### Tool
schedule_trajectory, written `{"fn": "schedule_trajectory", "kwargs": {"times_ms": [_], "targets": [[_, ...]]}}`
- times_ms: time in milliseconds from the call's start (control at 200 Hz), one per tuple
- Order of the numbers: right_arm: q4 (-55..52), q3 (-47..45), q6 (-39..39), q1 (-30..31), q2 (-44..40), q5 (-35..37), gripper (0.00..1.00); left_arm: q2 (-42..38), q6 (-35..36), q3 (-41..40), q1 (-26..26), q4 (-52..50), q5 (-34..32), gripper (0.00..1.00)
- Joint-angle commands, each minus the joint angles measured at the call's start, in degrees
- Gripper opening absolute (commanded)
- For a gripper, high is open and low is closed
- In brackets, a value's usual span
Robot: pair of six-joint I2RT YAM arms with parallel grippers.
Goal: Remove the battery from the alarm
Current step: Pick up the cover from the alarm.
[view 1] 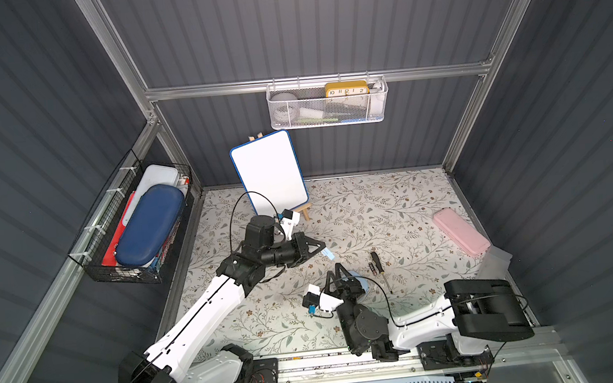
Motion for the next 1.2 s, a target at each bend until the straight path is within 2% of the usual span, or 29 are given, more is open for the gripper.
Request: {"fn": "schedule_trajectory", "kwargs": {"times_ms": [0, 345, 875, 1011, 1191], "targets": [[2.7, 2.2, -1.0, -0.5, 0.3, -0.5, 0.47, -1.0, 2.6, -0.3, 0.4, -2.3, -1.3, 0.00], [2.7, 5.6, -1.7, -3.4, 3.2, -4.0, 0.45, -2.6, 5.1, 0.5, 0.4, -4.0, 0.1, 0.00], [2.7, 8.7, -2.2, -5.3, 4.4, -4.4, 0.11, -4.1, 4.1, 0.0, 0.4, -3.2, 3.7, 0.00], [2.7, 9.1, -2.6, -5.4, 4.8, -4.4, 0.00, -5.1, 3.2, -0.5, 0.4, -3.2, 3.8, 0.00], [2.7, 9.6, -2.8, -5.5, 5.0, -4.0, 0.00, -6.2, 2.3, -1.0, 0.4, -3.2, 3.9, 0.00]]}}
